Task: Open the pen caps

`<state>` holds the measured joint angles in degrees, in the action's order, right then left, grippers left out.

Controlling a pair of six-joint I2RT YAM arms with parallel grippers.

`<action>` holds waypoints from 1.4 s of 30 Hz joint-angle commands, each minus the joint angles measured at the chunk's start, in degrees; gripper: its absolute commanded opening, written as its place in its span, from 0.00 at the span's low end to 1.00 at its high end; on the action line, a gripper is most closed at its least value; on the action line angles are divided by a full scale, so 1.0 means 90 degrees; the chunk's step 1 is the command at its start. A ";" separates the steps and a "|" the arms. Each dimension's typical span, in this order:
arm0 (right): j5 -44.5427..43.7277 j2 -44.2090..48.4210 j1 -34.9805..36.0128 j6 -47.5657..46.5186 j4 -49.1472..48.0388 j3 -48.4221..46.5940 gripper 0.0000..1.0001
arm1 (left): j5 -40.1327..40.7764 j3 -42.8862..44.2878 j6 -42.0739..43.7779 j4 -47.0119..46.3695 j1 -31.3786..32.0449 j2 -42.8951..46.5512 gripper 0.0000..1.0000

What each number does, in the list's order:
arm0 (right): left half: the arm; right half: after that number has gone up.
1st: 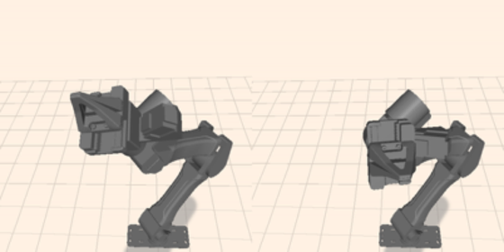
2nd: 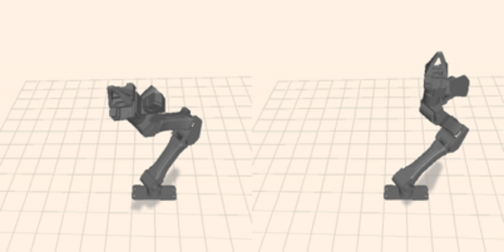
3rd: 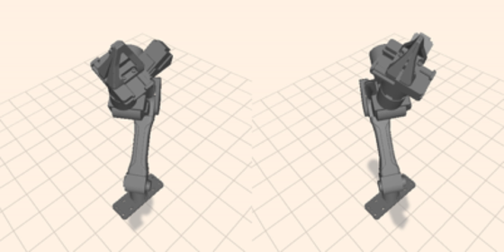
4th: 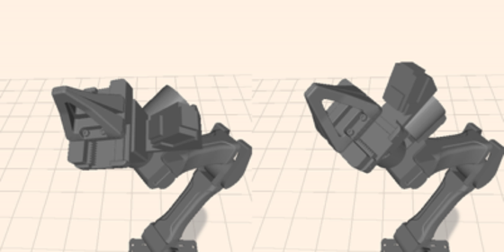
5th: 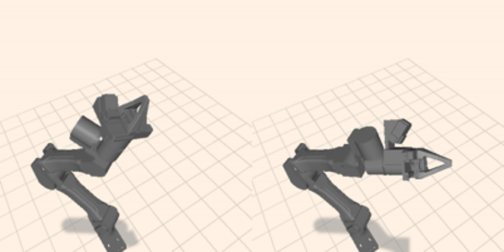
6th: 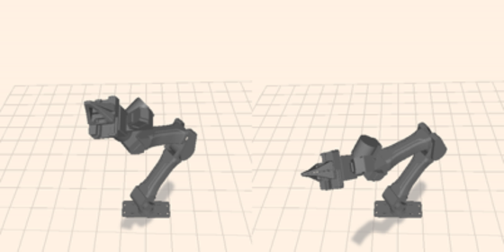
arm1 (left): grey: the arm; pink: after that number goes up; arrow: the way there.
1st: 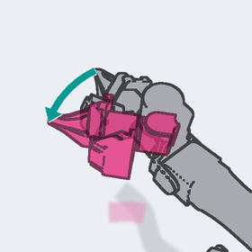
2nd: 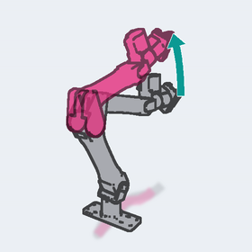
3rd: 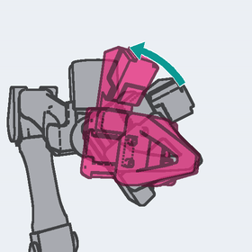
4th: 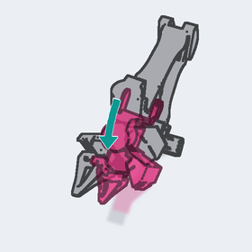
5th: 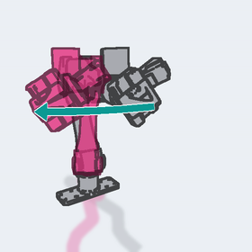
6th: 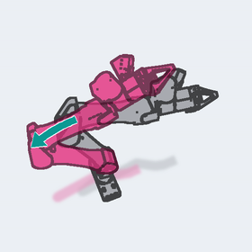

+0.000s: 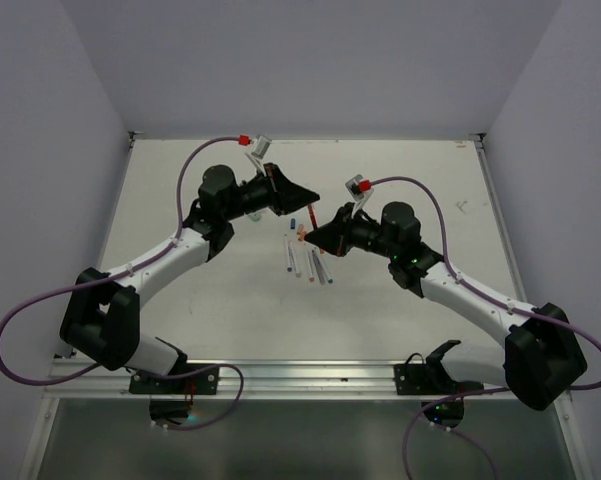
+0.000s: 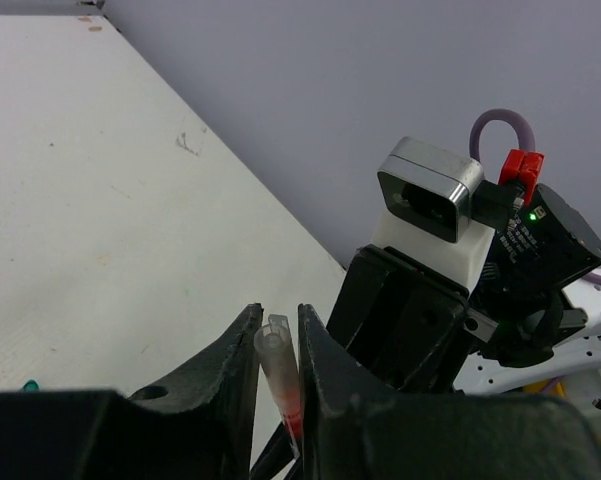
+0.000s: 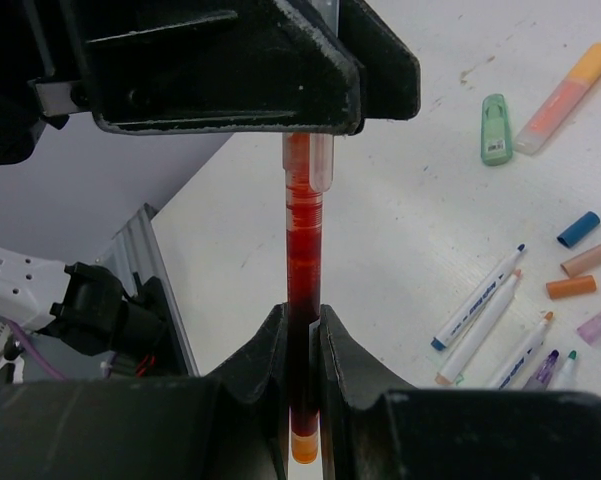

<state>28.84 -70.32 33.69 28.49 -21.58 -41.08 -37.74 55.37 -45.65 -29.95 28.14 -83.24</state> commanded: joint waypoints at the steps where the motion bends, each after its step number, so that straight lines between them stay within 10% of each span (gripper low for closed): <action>1: 0.0116 0.0060 -0.0033 0.0038 -0.0297 0.0014 0.00 | 0.0022 -0.0088 -0.0113 -0.0470 -0.0002 0.0177 0.21; 6: 0.0116 0.0089 -0.0033 -0.0021 -0.0268 0.0170 0.00 | 0.0393 -0.0137 -0.0133 -0.0636 0.0037 0.0294 0.00; 30: 0.0751 0.0050 -0.0042 -0.0568 -0.0834 0.1888 0.00 | 0.1702 0.1396 0.0609 -0.2257 -0.0051 0.0372 0.00; 42: -0.1835 0.0821 -0.0120 -0.0519 0.1117 0.1664 0.00 | 0.1800 0.1367 0.0648 0.0551 0.0086 -0.0066 0.00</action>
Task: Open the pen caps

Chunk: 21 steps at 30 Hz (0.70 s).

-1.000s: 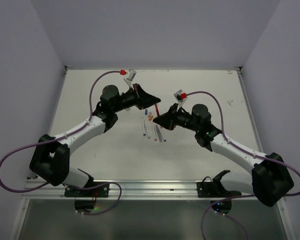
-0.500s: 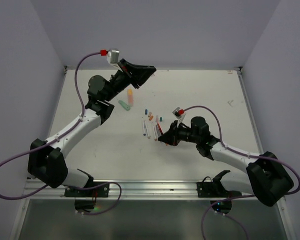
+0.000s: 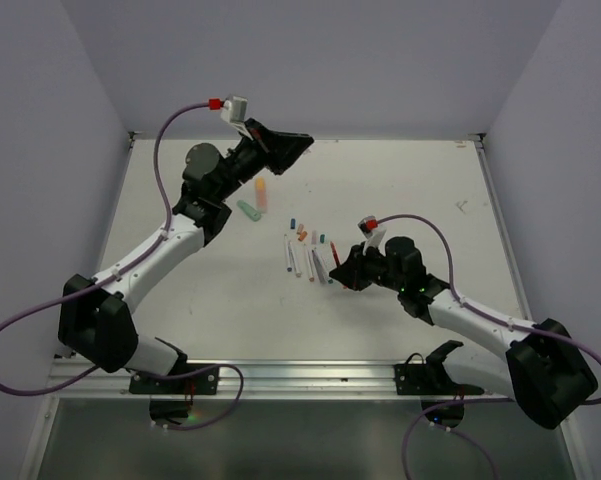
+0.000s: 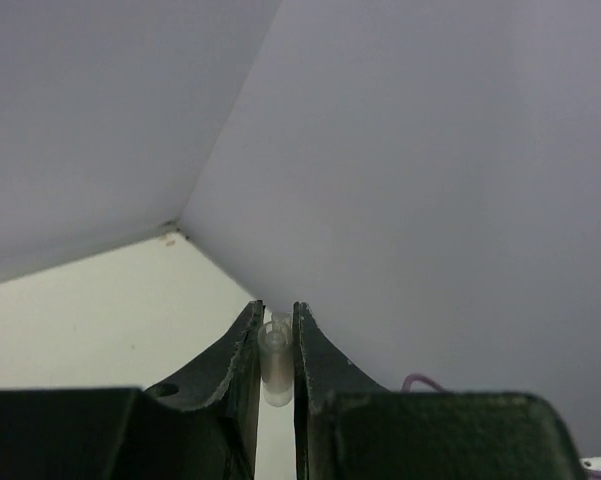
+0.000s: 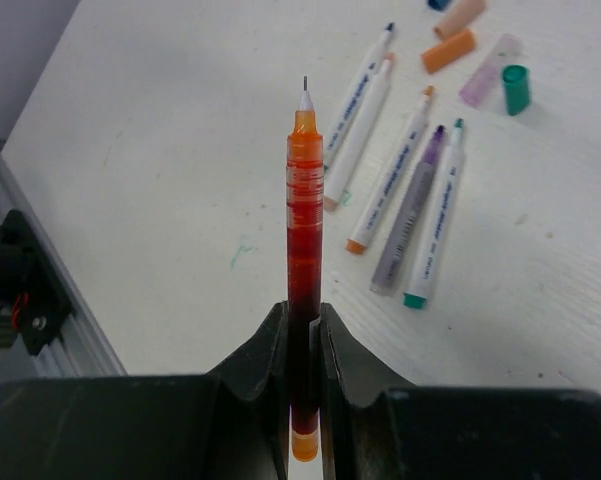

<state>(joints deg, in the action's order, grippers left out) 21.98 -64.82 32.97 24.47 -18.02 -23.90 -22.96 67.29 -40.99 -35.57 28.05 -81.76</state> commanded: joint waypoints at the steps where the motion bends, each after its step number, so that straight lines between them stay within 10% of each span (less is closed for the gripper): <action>1: -0.1142 0.0268 -0.0050 -0.0072 0.0810 -0.0245 0.00 | 0.0178 0.0063 0.0131 0.1343 0.0135 -0.0310 0.01; 21: -0.2383 -0.0317 -0.0050 0.0055 0.2305 -0.0782 0.00 | 0.2432 0.2796 0.0522 0.6216 0.1736 -0.3687 0.07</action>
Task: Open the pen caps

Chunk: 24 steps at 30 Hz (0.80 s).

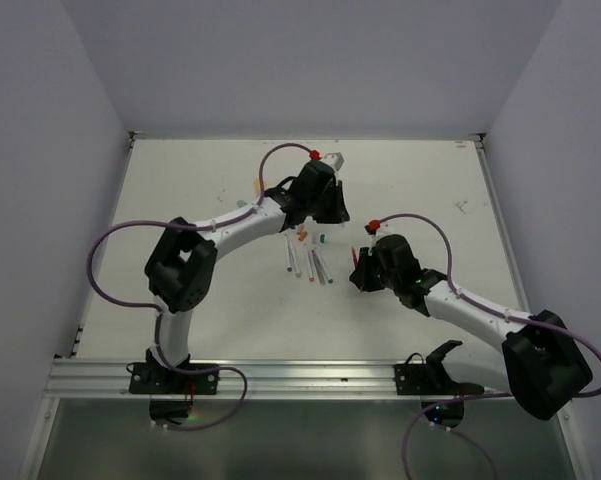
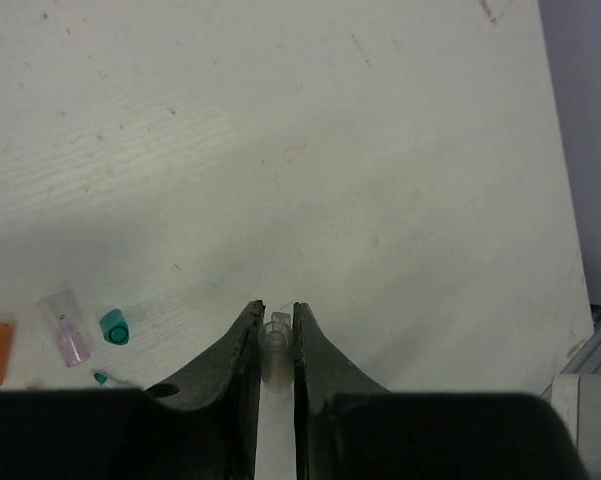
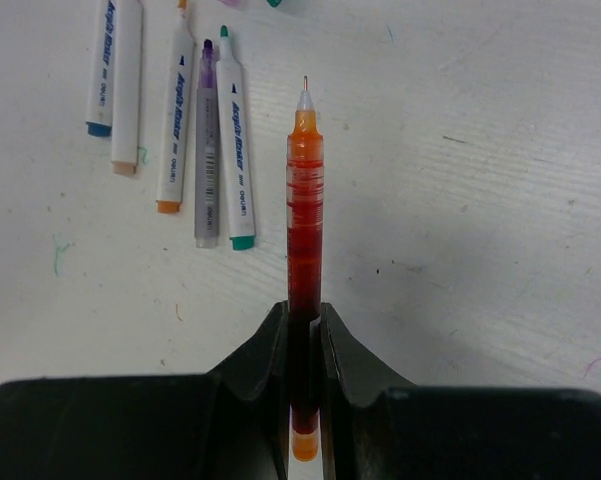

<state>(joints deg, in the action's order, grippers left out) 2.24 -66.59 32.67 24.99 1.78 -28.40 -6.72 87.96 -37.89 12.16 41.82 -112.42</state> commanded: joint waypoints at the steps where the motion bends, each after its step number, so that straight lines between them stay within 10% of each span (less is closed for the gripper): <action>1: -0.0200 -0.0227 -0.0016 0.0016 0.0105 -0.0311 0.00 | 0.0678 0.0606 0.0148 0.0982 0.0245 -0.0369 0.07; 24: -0.0073 -0.0931 -0.0007 -0.0033 0.0193 -0.0545 0.00 | 0.2074 0.1369 0.0177 0.1812 0.0382 -0.1806 0.14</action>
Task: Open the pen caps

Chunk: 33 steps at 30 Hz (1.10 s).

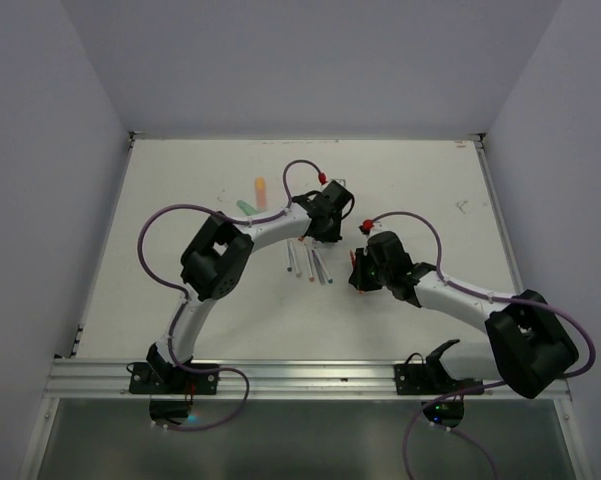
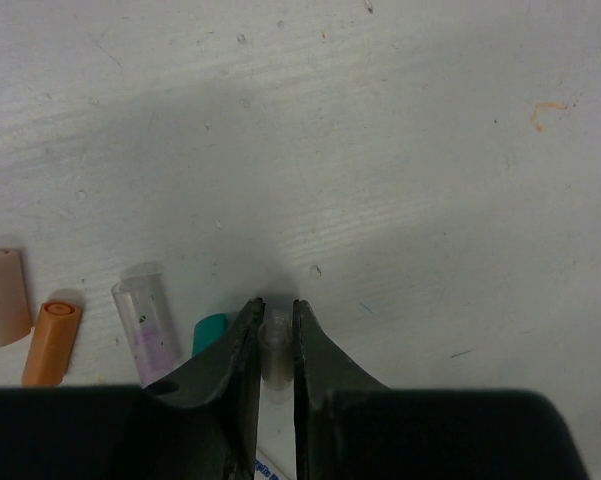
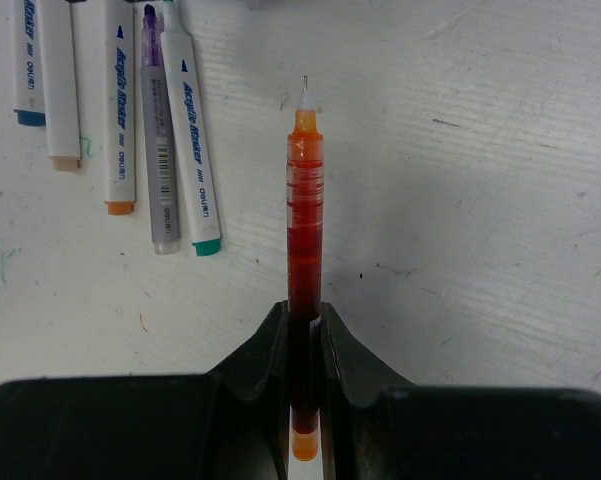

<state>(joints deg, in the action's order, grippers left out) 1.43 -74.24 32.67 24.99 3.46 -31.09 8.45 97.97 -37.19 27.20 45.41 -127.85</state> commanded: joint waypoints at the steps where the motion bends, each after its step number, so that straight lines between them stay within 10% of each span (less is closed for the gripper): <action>1: 0.0017 -0.0091 -0.0016 -0.0023 0.0015 -0.0237 0.00 | 0.0418 0.0295 0.0109 0.0151 -0.0016 -0.0110 0.15; 33: 0.0153 -0.0745 0.0013 -0.0091 -0.0150 -0.0500 0.00 | 0.0311 -0.0397 -0.0165 -0.0043 -0.0250 0.2125 0.35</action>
<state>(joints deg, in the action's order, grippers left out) 2.48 -79.48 32.67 24.82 3.38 -32.62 10.39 96.44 -37.60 28.27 44.73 -115.68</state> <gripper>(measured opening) 0.135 0.333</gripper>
